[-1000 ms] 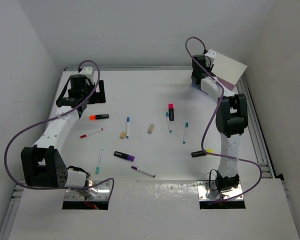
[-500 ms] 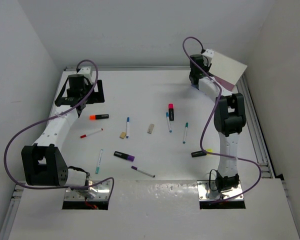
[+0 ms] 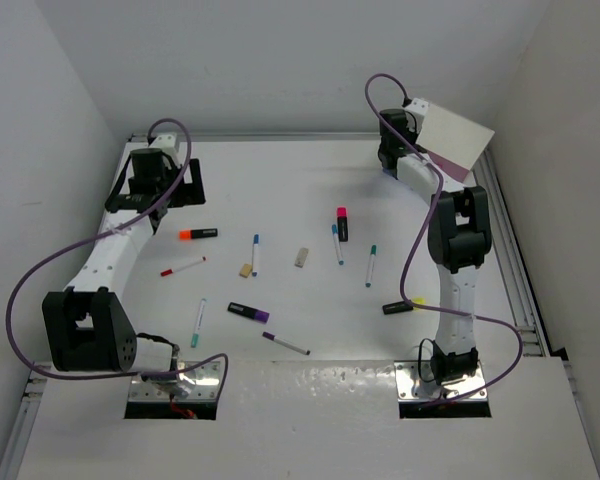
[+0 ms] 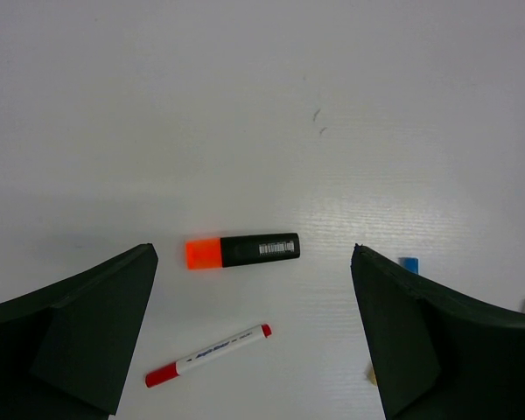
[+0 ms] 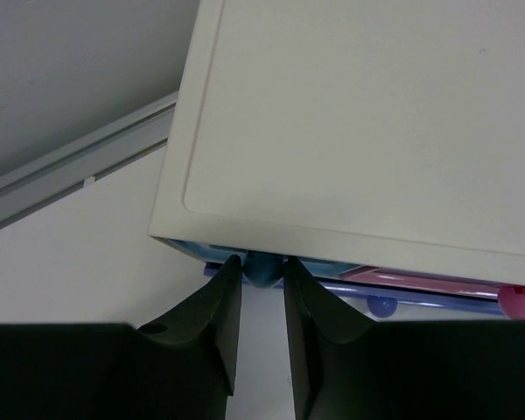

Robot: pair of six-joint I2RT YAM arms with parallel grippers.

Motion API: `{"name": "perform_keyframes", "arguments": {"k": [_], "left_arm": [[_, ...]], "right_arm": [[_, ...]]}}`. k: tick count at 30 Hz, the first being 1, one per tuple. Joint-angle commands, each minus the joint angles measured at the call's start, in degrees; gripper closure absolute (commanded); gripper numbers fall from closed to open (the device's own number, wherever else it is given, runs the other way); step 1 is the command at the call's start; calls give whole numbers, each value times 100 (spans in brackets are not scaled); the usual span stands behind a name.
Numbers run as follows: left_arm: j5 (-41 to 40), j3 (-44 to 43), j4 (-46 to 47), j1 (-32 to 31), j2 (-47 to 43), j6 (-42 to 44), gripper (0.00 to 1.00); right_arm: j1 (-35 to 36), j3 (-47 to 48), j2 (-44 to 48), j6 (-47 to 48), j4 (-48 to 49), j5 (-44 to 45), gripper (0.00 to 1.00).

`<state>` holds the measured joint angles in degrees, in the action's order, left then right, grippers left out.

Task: Sort the stationery into containers
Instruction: Open the drawer in the storage box.

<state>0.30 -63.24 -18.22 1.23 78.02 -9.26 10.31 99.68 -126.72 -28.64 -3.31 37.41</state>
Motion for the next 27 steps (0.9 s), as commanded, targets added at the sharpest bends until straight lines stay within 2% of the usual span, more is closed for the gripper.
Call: {"name": "perform_keyframes", "arguments": {"k": [1, 3, 11, 17, 19, 20, 21, 23, 27], "left_arm": [[67, -268, 257, 61, 73, 29, 0], [85, -276, 275, 79, 99, 29, 0], [67, -346, 266, 96, 187, 29, 0], [67, -382, 249, 114, 205, 29, 0], [67, -382, 248, 114, 205, 64, 0], [67, -373, 231, 131, 196, 64, 0], [67, -382, 231, 131, 196, 64, 0], [67, -382, 231, 140, 196, 73, 0], [67, -382, 257, 149, 196, 91, 0]], "right_arm": [[15, 140, -55, -10, 287, 153, 75], [15, 131, -64, 25, 305, 170, 77], [24, 104, -20, -18, 226, 47, 99], [68, -10, 42, -80, 94, -14, 100], [77, -45, 59, -45, 94, -41, 82], [68, -62, 59, -45, 103, -41, 67], [68, -63, 59, -19, 120, -41, 63], [77, -71, 59, 17, 164, -6, 59], [42, 16, 15, 78, 261, -5, 61]]}}
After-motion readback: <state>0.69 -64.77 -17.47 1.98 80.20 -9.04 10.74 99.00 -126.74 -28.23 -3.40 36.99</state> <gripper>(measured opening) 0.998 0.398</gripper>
